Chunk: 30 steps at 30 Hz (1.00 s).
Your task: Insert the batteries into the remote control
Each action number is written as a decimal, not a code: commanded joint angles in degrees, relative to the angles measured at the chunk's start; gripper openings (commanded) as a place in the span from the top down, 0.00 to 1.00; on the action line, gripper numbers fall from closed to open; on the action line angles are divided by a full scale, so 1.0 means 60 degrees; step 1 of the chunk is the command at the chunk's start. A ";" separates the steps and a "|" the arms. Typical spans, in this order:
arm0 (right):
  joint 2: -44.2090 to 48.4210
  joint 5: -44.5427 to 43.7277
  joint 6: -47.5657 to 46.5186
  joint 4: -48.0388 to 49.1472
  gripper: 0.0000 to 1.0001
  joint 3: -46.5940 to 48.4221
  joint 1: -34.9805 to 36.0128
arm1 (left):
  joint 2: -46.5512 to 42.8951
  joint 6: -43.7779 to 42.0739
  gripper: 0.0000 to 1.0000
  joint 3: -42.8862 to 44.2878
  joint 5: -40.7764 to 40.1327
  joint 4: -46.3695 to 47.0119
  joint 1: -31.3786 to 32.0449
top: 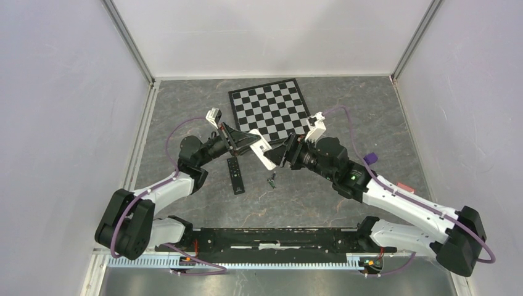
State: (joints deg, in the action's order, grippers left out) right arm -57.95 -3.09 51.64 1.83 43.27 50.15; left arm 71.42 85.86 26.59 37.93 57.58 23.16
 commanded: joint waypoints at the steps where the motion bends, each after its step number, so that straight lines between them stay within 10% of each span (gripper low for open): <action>1: -0.0466 0.0431 0.0105 0.0325 0.27 0.0317 -0.0128 | -0.0211 0.0062 0.98 0.0255 0.0670 0.0770 -0.0027; 6: -0.0664 0.0487 0.0103 0.0340 0.57 0.0071 -0.0211 | -0.0331 -0.0163 0.98 0.0407 0.1061 0.0965 -0.0029; 17: -0.1218 0.1885 -0.1534 0.0355 0.37 0.0385 -0.0350 | -0.0459 -0.0560 0.98 0.0775 0.1711 0.1047 -0.0036; 30: -0.1155 0.2403 -0.3020 0.0370 0.61 -0.0121 -0.0424 | -0.0542 0.0126 0.98 0.1030 0.1982 0.1627 -0.0035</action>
State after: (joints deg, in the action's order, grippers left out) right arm -64.18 12.64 41.60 10.79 45.10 47.92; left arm 71.24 82.59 27.81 48.40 58.43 22.61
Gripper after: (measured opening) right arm 0.416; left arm 0.310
